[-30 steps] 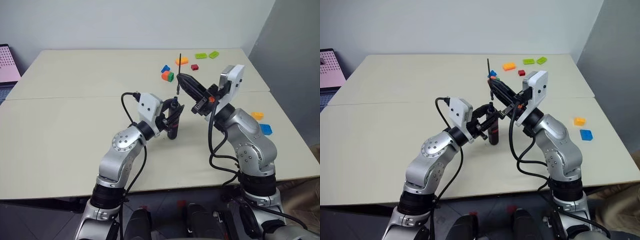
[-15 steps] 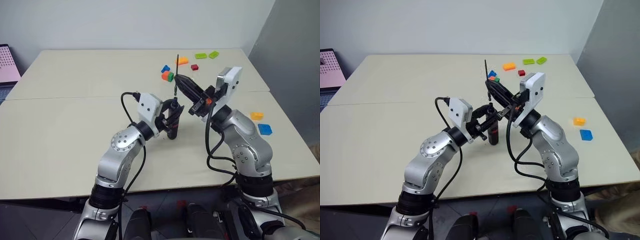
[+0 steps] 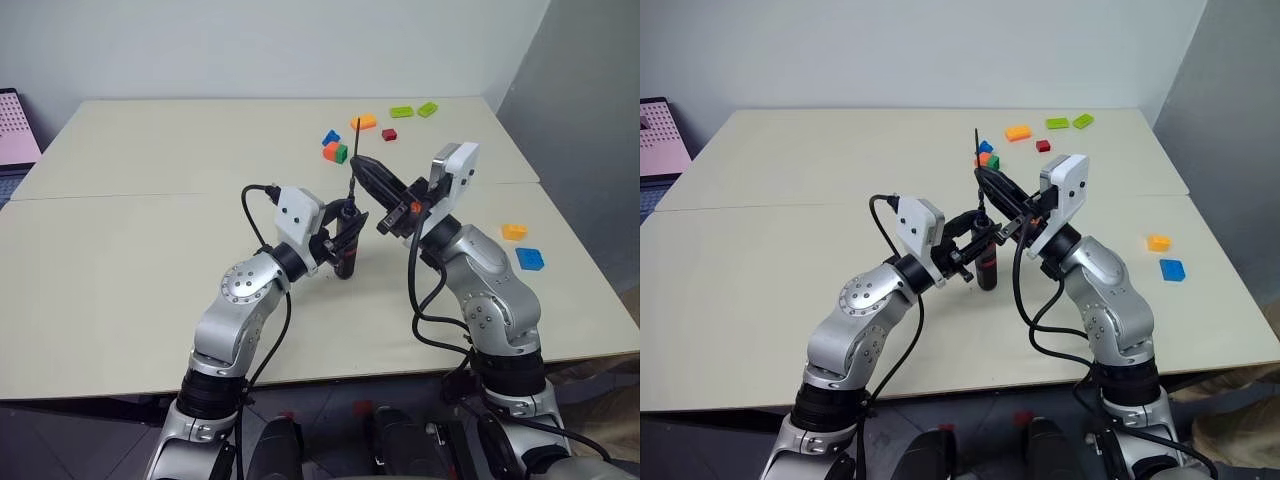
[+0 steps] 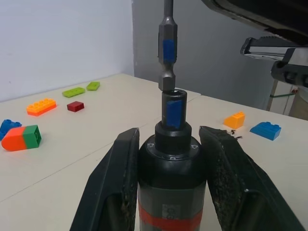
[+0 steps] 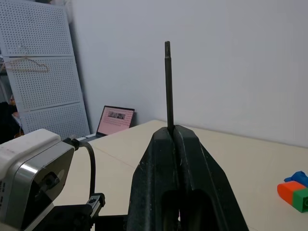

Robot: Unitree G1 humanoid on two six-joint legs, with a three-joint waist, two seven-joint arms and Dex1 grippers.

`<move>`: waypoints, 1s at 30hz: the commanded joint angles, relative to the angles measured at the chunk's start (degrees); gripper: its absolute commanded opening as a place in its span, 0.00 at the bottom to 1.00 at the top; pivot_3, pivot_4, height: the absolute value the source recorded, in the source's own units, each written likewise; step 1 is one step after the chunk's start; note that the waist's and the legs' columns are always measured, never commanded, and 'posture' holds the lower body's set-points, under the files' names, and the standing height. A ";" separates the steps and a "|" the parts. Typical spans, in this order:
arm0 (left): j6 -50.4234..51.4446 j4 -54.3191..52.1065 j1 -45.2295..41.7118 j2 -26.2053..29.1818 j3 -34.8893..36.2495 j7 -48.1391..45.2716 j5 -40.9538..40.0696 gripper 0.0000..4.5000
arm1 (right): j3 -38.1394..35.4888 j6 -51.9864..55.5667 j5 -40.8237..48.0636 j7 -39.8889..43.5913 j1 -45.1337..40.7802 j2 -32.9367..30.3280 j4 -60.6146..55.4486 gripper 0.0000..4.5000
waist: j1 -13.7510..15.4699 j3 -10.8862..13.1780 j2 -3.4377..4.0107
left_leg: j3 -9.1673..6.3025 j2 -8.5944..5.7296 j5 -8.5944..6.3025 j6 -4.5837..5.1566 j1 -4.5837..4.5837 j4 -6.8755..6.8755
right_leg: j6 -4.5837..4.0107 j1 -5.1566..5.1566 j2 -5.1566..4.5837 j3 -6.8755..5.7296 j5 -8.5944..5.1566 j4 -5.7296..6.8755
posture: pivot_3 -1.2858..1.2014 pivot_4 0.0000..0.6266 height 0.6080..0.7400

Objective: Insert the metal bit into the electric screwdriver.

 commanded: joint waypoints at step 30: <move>-0.20 -0.10 0.49 0.58 -0.10 0.16 0.93 0.35 | 1.17 1.24 1.80 1.10 0.83 -2.10 -3.52 0.00 | 0.00 0.00 0.00 | -0.01 0.00 0.00 0.00 0.00 -0.01 | -0.12 0.00 0.00 0.00 -0.07 -0.03 | 0.52 0.24 1.00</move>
